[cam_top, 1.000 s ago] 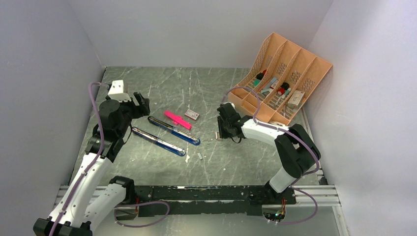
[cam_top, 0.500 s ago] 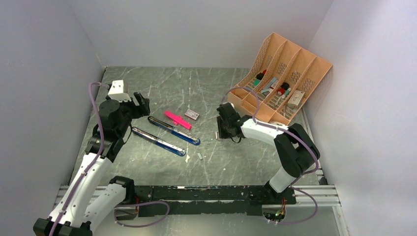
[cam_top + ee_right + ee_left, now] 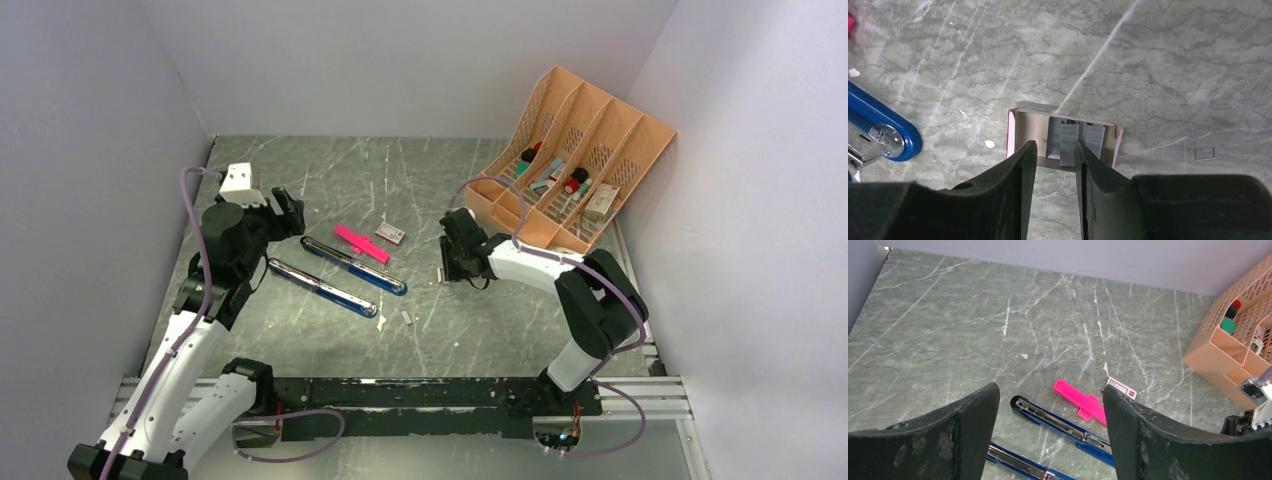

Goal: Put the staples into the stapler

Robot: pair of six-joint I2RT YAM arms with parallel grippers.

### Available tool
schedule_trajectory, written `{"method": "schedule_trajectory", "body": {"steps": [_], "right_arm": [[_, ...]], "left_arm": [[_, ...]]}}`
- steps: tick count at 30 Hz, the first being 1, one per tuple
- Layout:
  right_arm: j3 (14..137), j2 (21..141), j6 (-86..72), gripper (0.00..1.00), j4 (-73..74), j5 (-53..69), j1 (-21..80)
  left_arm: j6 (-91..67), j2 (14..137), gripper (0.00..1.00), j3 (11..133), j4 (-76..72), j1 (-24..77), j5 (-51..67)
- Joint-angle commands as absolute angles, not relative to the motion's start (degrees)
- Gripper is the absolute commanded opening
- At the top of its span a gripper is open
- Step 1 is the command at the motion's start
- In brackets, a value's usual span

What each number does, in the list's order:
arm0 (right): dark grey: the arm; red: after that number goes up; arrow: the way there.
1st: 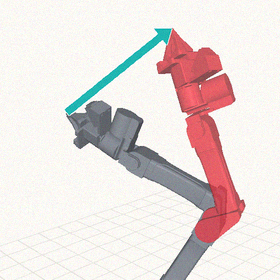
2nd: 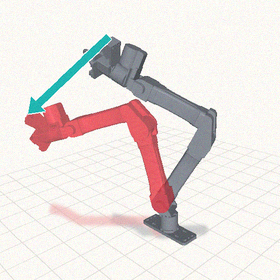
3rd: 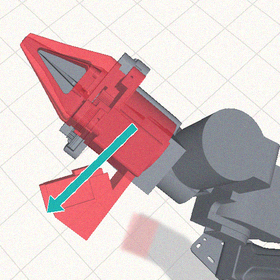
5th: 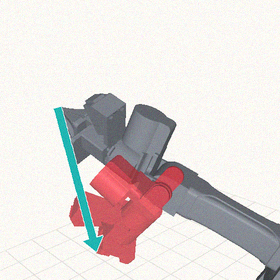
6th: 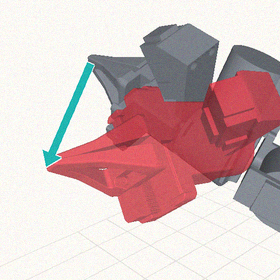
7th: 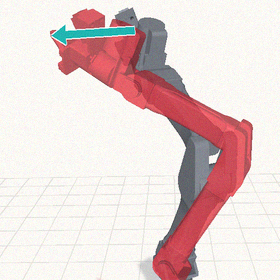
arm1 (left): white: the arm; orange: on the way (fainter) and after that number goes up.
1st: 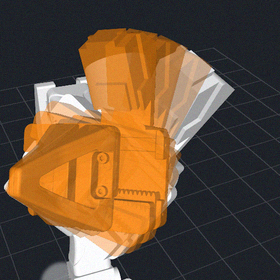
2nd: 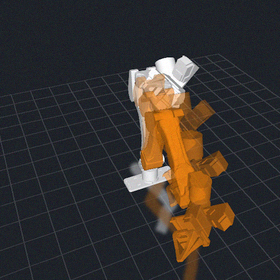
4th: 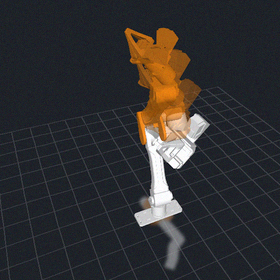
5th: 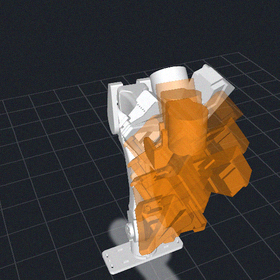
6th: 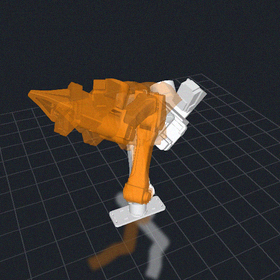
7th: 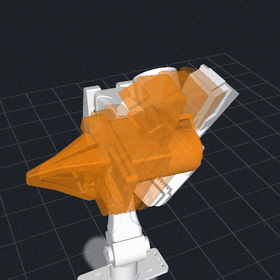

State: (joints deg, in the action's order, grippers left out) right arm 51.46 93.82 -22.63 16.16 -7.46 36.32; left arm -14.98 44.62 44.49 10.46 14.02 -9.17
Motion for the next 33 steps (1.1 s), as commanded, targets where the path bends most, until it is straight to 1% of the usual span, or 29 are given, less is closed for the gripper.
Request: {"method": "schedule_trajectory", "body": {"steps": [1, 6, 14, 24, 33], "right_arm": [[52.8, 95.4, -22.5, 0.38, 18.0, -9.1, 35.9], [53.0, 95.3, -22.4, 0.38, 18.5, -9.6, 35.9], [52.4, 94.5, -22.0, 0.35, 16.3, -5.6, 35.9], [52.7, 93.5, -22.4, 0.34, 17.6, -9.5, 35.9], [53.2, 93.6, -22.7, 0.34, 18.3, -10.6, 35.9]], "left_arm": [[-14.7, 44.2, 0.8, 44.8, 8.7, 13.4, -8.1], [-14.7, 44.2, 0.8, 44.8, 8.8, 13.4, -8.0], [-14.7, 44.2, 0.8, 44.8, 8.7, 13.4, -8.0], [-14.7, 44.2, 0.8, 44.7, 8.6, 13.4, -7.9], [-14.7, 44.0, 0.8, 44.7, 8.7, 13.4, -7.9]]}}
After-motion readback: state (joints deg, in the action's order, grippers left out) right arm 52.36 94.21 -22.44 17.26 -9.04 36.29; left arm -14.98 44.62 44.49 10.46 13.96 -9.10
